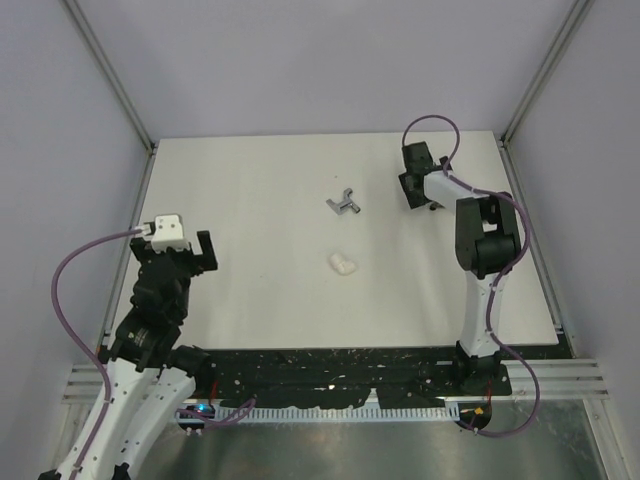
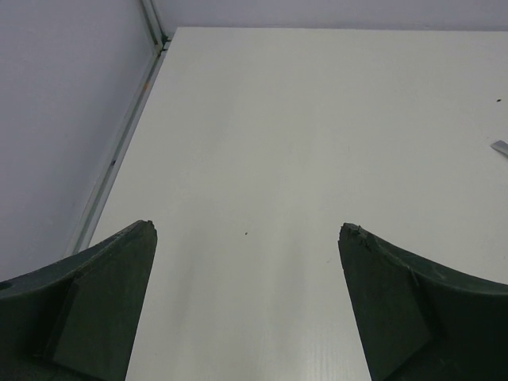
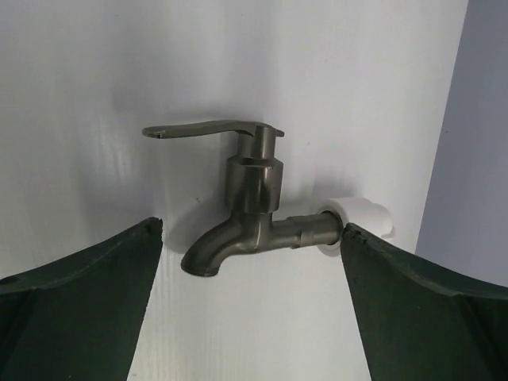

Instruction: Install the water faucets

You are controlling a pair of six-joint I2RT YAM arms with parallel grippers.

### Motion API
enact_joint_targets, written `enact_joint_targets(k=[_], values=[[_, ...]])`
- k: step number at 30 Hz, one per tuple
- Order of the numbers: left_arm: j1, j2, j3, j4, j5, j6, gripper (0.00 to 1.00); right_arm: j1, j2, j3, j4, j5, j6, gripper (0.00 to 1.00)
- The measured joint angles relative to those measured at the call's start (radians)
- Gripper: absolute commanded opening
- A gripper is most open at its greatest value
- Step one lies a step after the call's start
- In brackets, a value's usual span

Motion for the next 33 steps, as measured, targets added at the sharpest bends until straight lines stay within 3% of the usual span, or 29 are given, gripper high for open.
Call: enact_joint_targets(k=[7, 17, 23, 33], values=[[0.0, -0.035, 0.0, 0.0, -0.005, -0.002, 1.0, -0.01, -0.227, -0.112, -0.029, -0.171, 0.132, 0.95], [0.0, -0.119, 0.079, -0.086, -0.009, -0.059, 1.0, -0.112, -1.012, -0.417, 0.047, -0.406, 0.423, 0.95], [0.0, -0.229, 0.176, -0.148, -0.017, -0.082, 1.0, -0.101, -1.404, -0.625, 0.057, -0.463, 0.444, 0.95], [0.0, -0.443, 0.173, -0.169, -0.025, -0.08, 1.0, -0.101, -1.863, -0.766, 0.057, -0.456, 0.393, 0.95]])
